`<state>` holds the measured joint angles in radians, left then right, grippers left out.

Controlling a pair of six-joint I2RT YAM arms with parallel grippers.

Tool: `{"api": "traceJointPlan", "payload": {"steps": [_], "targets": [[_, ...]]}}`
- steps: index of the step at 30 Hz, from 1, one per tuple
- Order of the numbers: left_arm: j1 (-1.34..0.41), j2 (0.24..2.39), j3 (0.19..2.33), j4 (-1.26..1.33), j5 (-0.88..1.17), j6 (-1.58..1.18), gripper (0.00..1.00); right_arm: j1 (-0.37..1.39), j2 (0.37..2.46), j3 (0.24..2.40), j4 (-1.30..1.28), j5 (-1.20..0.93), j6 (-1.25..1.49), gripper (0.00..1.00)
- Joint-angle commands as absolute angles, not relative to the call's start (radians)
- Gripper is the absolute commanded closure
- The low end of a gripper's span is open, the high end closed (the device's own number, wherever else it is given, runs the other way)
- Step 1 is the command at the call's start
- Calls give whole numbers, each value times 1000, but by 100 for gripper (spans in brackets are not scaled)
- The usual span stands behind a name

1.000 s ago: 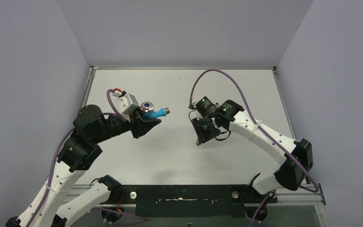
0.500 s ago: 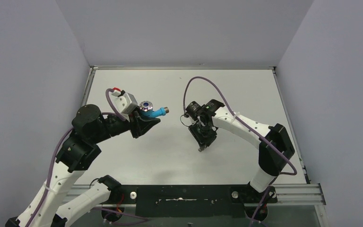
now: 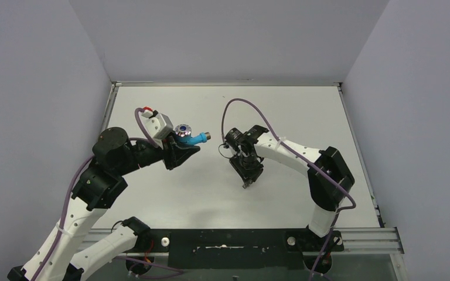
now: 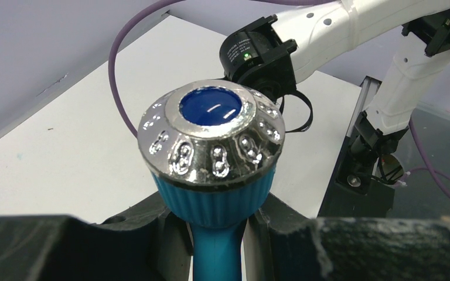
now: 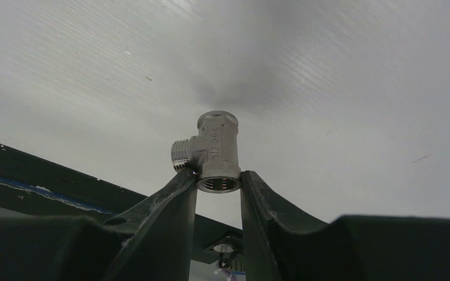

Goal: Install the water faucets
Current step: Adjust the adaptor at the center of the board.

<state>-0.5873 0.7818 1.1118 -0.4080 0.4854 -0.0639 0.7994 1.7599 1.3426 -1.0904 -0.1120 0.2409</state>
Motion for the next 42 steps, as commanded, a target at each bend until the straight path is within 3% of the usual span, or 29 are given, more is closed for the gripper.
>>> {"api": "traceJointPlan", "payload": {"steps": [1, 26, 28, 34, 42], "targets": [[-586, 772, 1156, -365, 488, -54, 100, 805, 1763, 1350, -1063, -91, 227, 97], [-586, 758, 1150, -374, 484, -48, 100, 833, 1835, 1330, -1060, -15, 229, 88], [-586, 758, 1149, -375, 484, -48, 100, 836, 1840, 1332, -1060, -15, 230, 85], [-586, 760, 1150, -376, 485, -44, 100, 845, 1850, 1334, -1054, -22, 228, 64], [-587, 760, 1149, -379, 486, -43, 100, 847, 1844, 1333, -1049, -28, 228, 57]]}}
